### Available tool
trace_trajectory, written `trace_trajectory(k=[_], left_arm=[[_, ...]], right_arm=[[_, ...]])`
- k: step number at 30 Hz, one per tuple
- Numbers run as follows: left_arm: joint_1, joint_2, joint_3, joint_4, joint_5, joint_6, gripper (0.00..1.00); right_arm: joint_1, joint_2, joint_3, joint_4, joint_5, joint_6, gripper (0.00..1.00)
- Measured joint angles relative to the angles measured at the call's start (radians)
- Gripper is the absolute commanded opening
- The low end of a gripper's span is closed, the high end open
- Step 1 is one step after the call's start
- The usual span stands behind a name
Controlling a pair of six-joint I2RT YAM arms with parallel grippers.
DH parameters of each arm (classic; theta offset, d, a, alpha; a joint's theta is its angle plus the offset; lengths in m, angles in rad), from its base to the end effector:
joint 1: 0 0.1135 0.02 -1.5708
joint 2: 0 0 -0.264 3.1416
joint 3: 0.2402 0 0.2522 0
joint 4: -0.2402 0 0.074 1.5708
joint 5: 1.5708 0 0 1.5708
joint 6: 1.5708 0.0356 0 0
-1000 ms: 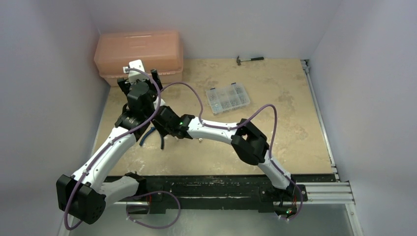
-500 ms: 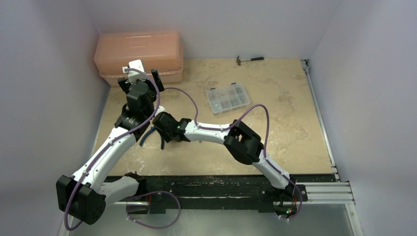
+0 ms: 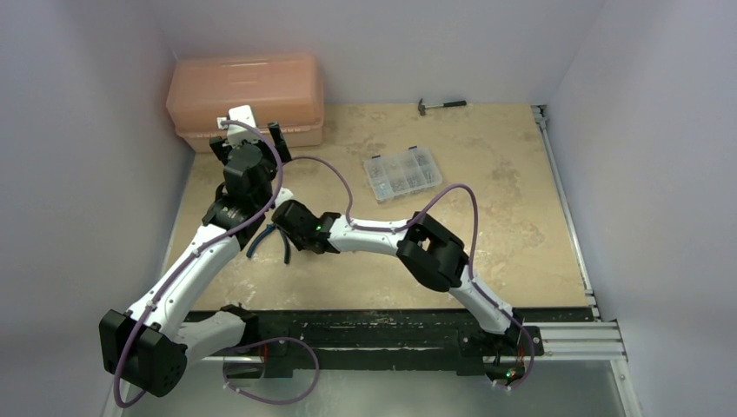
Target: Unlock with the key
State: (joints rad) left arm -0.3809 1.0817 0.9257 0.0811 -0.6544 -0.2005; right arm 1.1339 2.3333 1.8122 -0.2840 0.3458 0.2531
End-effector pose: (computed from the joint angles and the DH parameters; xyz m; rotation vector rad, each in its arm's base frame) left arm 0.2394 -0.0725 0.3601 -0.3477 1.5935 0.0922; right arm 0.2306 0.4653 0.1570 -0.8443 2.1755 0.2866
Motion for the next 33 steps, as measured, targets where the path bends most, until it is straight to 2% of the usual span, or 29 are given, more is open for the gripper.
trace_trajectory(k=[9,33], left_arm=[[0.001,0.0,0.0,0.0,0.031,0.0,0.85],[0.001,0.001,0.0,0.0,0.15,0.0,0.83]], right_arm=[[-0.001,-0.066,-0.103,0.036,0.002,0.011,0.0],[-0.002,-0.399,-0.407,0.068,0.008,0.157,0.0]])
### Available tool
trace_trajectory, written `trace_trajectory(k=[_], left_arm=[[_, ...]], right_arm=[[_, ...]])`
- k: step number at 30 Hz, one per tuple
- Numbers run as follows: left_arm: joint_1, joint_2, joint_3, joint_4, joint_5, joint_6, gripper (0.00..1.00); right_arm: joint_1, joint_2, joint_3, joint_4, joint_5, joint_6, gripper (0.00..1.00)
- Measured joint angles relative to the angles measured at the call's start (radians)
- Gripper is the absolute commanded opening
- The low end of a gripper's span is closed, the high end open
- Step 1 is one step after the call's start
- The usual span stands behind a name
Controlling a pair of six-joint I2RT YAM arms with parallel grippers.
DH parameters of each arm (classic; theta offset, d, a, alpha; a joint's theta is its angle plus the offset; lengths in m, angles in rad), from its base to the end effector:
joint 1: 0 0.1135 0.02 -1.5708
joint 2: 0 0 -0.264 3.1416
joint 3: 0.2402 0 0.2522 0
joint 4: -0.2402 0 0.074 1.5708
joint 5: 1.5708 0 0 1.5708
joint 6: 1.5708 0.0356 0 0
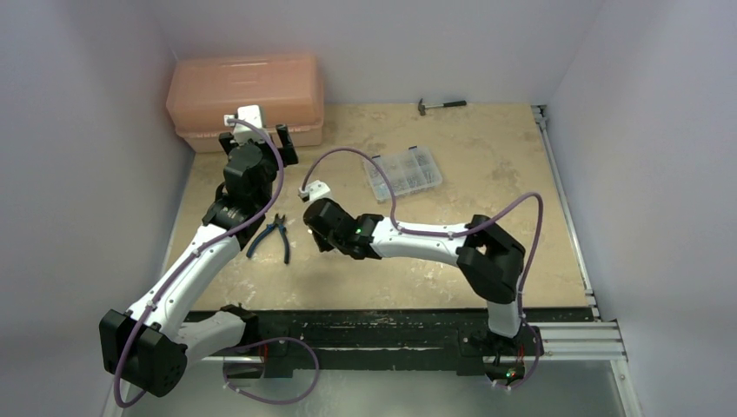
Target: Unlock with the key
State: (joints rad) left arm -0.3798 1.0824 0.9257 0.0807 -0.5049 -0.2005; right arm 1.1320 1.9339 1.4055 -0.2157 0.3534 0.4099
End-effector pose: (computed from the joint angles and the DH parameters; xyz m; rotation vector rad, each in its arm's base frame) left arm 0.2407 -0.0775 0.3597 -0.2366 1.6202 -0.0286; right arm 0.1958 0.3882 0.2159 -0.6398 2.2010 0.4057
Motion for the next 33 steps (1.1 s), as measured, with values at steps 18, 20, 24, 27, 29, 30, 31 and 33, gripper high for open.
trace_trajectory(k=[18,20,24,27,29,30,31,33], left_arm=[[0.0,0.0,-0.005,0.072,0.33,-0.044,0.73],[-0.003,0.005,-0.008,0.108,0.431,-0.063,0.72],[-0.034,0.054,-0.008,0.188,0.629,-0.113,0.69],[-0.075,0.108,-0.008,0.226,0.755,-0.15,0.67],[-0.11,0.135,-0.008,0.241,0.814,-0.161,0.67],[-0.137,0.146,-0.008,0.246,0.845,-0.167,0.67],[-0.163,0.155,-0.008,0.252,0.872,-0.175,0.67],[-0.205,0.166,-0.012,0.275,0.921,-0.193,0.67]], right_arm=[[0.0,-0.473,-0.333,0.064,0.062,0.233,0.0],[0.0,-0.546,-0.396,0.088,0.09,0.259,0.0],[0.0,-0.71,-0.528,0.143,0.156,0.301,0.0],[0.0,-0.839,-0.612,0.183,0.212,0.327,0.0],[0.0,-0.916,-0.656,0.201,0.254,0.344,0.0],[0.0,-0.947,-0.672,0.208,0.273,0.351,0.0],[0.0,-0.977,-0.688,0.212,0.294,0.357,0.0],[0.0,-1.029,-0.715,0.22,0.324,0.365,0.0]])
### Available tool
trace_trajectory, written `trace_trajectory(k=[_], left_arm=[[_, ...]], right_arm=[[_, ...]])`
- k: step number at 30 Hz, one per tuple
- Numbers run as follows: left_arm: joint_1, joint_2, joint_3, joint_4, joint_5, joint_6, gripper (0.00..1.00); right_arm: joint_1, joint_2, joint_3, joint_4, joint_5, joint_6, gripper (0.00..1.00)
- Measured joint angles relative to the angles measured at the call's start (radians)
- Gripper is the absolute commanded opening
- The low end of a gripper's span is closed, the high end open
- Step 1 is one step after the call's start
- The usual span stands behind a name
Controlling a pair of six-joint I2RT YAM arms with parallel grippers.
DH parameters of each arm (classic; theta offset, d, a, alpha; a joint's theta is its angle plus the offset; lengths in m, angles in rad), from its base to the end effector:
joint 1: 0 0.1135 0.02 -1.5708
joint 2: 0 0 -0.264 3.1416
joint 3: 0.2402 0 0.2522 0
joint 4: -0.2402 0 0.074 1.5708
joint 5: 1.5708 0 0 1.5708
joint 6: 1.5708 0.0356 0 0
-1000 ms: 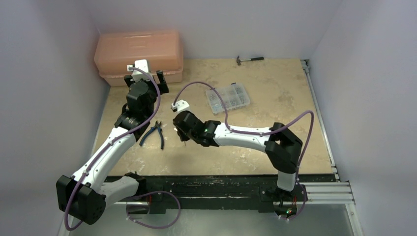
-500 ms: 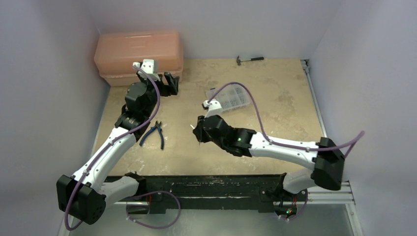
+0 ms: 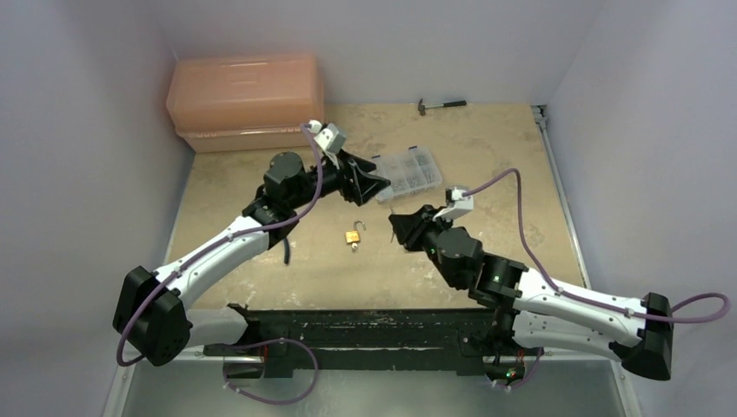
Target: Unlock with the key
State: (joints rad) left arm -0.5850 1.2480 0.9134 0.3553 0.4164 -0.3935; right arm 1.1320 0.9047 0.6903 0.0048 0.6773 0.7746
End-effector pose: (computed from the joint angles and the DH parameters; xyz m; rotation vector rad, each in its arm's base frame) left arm 0.2370 -0.1743 0.3423 0.5031 1.5804 -1.0802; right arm 0.1088 0.1793 0.3064 0.1782 1.7923 0.7902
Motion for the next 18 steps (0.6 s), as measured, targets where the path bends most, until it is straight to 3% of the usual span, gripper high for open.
trace_trajectory(k=[6,18], left_arm=[[-0.053,0.056,-0.012,0.106,0.116,-0.11,0.62],[-0.079,0.098,-0.012,0.157,0.182,-0.175,0.52]], right_arm=[[0.0,-0.099,-0.035,0.021,0.063,-0.008,0.0],[0.0,-0.127,-0.042,0.085,0.091,-0.082,0.0]])
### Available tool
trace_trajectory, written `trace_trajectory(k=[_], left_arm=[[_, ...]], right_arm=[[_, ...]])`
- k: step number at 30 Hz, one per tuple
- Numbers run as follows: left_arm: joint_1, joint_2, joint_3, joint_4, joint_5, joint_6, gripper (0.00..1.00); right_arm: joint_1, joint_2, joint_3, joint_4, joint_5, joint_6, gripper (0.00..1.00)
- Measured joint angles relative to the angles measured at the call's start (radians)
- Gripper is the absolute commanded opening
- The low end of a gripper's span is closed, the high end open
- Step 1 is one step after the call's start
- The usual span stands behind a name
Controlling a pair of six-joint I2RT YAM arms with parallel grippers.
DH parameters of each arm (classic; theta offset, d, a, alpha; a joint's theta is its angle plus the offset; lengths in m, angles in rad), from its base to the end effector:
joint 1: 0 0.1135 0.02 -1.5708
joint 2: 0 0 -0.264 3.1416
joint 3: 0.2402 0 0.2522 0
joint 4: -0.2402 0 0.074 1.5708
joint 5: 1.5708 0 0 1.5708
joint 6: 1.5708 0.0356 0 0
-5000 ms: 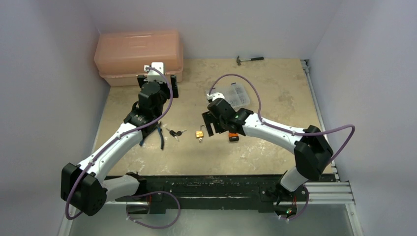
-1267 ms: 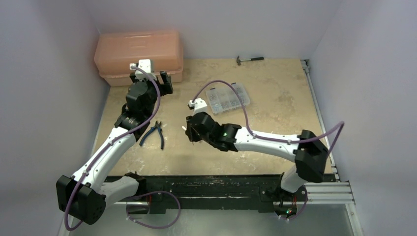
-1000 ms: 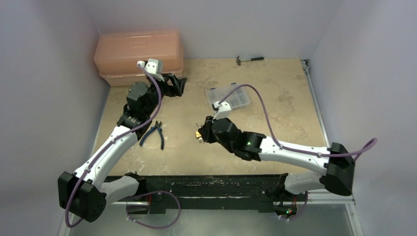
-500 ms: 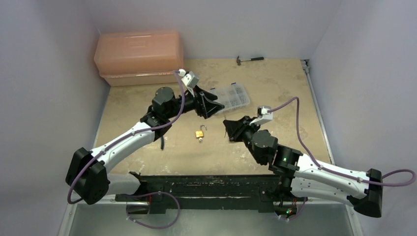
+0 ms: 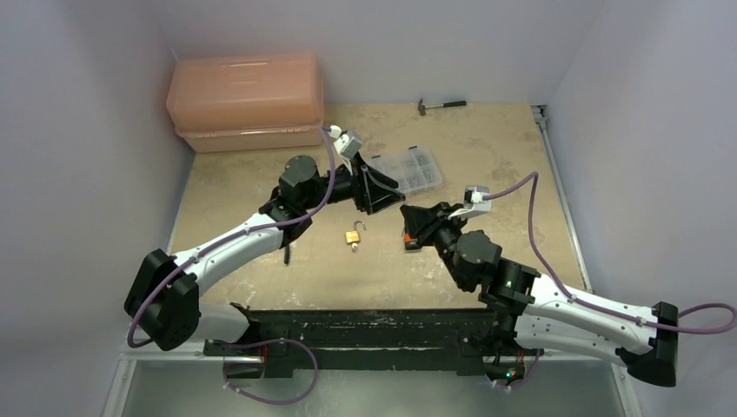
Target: Unlock with the key
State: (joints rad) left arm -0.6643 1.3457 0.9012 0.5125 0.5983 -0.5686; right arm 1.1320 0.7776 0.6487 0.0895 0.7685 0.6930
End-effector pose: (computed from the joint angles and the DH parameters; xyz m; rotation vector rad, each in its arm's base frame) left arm 0.2327 -0.2077 0.3267 0.6081 1.5832 -1.4019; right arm 0.0997 0.1543 0.3228 0.2498 1.6387 0.7927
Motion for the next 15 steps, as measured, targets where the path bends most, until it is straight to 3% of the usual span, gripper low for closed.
trace_trajectory(k=[15], left_arm=[[-0.013,0.023,0.0,0.021,0.026,-0.044,0.18]], right_arm=[[0.0,0.028,0.0,0.041,0.0,-0.051,0.0]])
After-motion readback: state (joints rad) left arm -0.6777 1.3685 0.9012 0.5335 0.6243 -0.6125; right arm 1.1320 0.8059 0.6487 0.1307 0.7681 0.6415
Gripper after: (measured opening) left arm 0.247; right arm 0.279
